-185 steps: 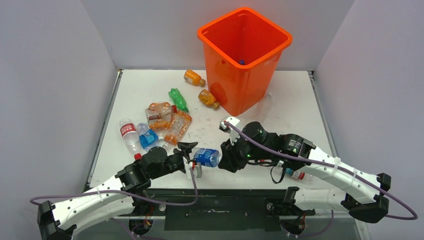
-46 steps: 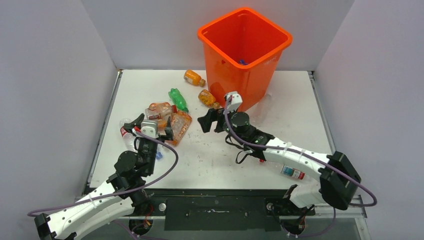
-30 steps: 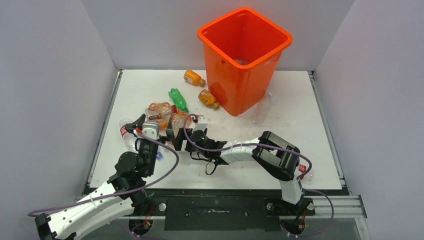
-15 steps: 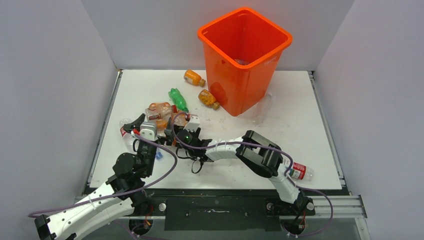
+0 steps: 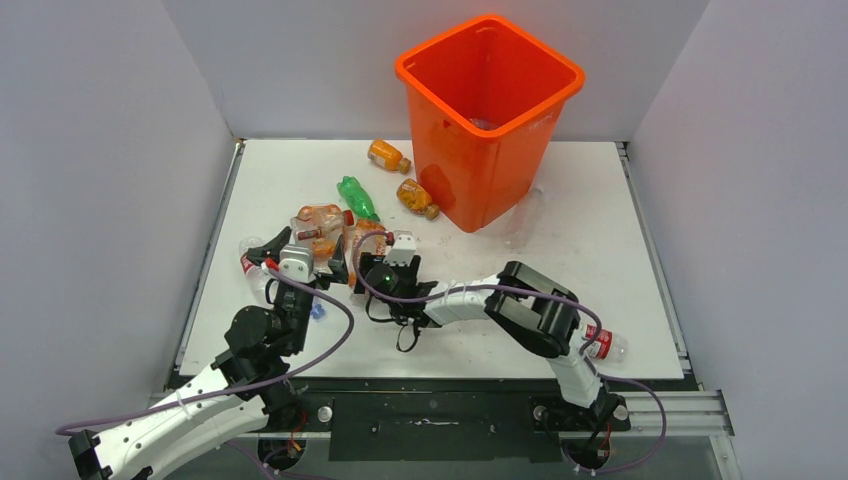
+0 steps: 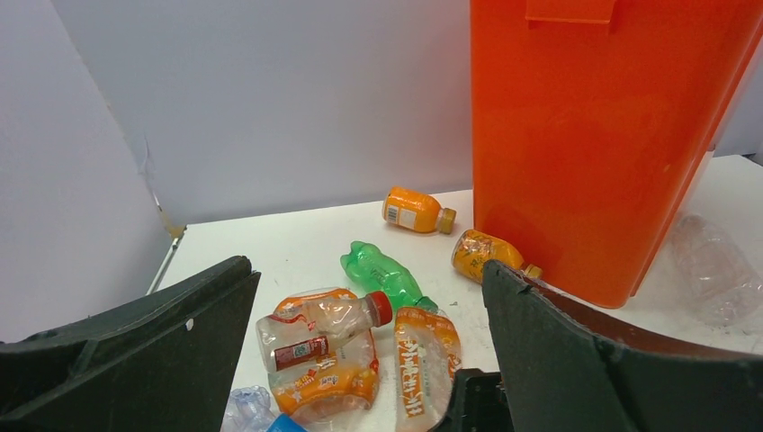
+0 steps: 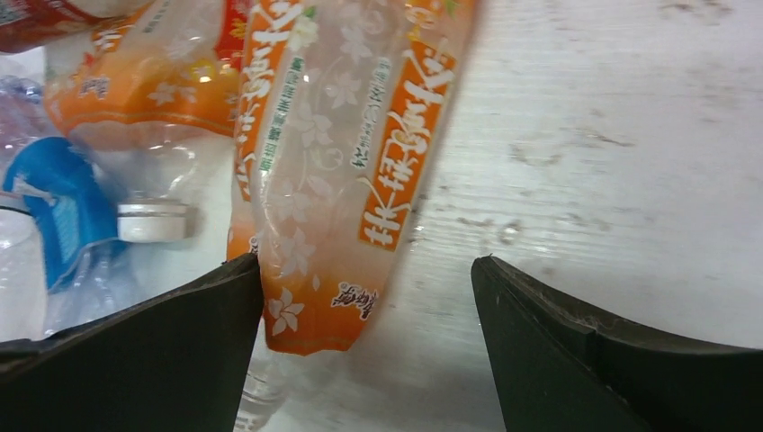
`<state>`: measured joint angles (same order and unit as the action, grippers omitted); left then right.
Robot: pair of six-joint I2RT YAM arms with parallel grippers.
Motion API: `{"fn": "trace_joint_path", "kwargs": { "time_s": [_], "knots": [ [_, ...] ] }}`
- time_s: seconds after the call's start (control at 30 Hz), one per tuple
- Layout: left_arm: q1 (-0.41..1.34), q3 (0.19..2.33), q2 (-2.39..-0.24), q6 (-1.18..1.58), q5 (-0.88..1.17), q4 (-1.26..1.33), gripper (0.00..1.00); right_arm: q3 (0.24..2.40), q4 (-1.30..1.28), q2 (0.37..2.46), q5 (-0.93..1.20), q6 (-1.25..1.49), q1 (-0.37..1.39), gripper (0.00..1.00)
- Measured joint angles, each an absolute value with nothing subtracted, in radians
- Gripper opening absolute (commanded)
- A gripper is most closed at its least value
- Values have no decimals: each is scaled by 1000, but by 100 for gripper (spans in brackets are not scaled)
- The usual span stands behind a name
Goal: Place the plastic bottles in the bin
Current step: Pick up the plastic bottle at the center of the board.
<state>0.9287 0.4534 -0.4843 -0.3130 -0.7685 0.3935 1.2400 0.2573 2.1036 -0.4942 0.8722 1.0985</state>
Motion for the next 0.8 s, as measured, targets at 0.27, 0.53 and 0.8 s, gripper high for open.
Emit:
{"fn": "trace_joint_path", "kwargs": {
  "time_s": [0.27, 0.53, 0.8],
  "knots": [
    [929, 453, -483, -303, -756, 393, 96, 993, 237, 1918, -518, 862, 1019, 89],
    [935, 453, -489, -300, -747, 393, 96, 709, 269, 1666, -437, 736, 987, 93],
    [935, 453, -503, -300, -743, 392, 96, 685, 282, 1591, -349, 603, 989, 91]
  ]
}}
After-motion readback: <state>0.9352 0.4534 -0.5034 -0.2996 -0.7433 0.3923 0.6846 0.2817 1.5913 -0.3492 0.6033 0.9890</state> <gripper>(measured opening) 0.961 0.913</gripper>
